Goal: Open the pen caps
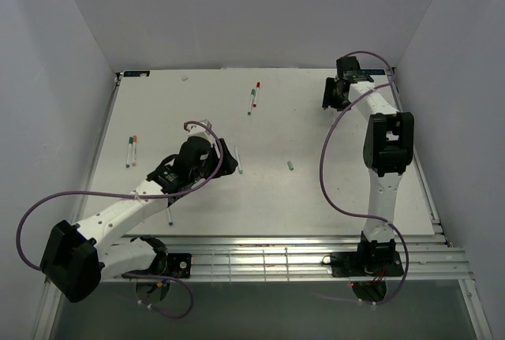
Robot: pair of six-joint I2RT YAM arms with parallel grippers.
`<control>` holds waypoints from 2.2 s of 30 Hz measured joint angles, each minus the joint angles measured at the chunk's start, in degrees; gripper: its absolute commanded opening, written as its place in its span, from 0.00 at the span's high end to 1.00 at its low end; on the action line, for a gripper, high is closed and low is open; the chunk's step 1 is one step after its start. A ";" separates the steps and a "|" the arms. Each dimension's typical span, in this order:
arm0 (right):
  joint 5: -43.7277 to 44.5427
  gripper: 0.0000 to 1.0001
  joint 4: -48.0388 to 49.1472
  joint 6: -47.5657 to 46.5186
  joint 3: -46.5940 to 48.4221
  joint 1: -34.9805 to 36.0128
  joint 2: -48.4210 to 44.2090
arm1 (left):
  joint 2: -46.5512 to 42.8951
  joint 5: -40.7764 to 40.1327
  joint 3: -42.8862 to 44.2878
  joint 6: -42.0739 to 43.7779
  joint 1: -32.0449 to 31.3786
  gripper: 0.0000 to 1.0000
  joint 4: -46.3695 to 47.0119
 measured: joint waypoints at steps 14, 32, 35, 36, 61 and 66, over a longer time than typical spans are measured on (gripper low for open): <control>0.92 0.49 0.00 -1.40 10.08 -0.31 9.38 | 0.85 2.43 -0.02 0.17 0.00 0.24 -0.20; 2.40 0.53 0.22 -2.34 11.41 -1.62 10.19 | 3.50 3.26 -0.17 0.83 0.00 0.24 0.68; 2.38 0.56 0.24 -2.29 11.47 -1.79 10.88 | 3.54 3.26 -0.17 0.96 0.00 0.24 0.66; 2.38 0.57 0.20 -2.21 11.58 -1.81 11.32 | 3.54 3.26 -0.17 1.01 0.00 0.24 0.68; -18.47 0.92 14.23 12.76 -19.85 -1.20 -9.68 | 8.41 20.48 1.95 0.57 0.07 0.19 11.02; -26.62 0.92 26.34 21.40 -38.01 3.39 -27.89 | 8.20 27.71 0.94 -1.18 0.20 0.18 17.79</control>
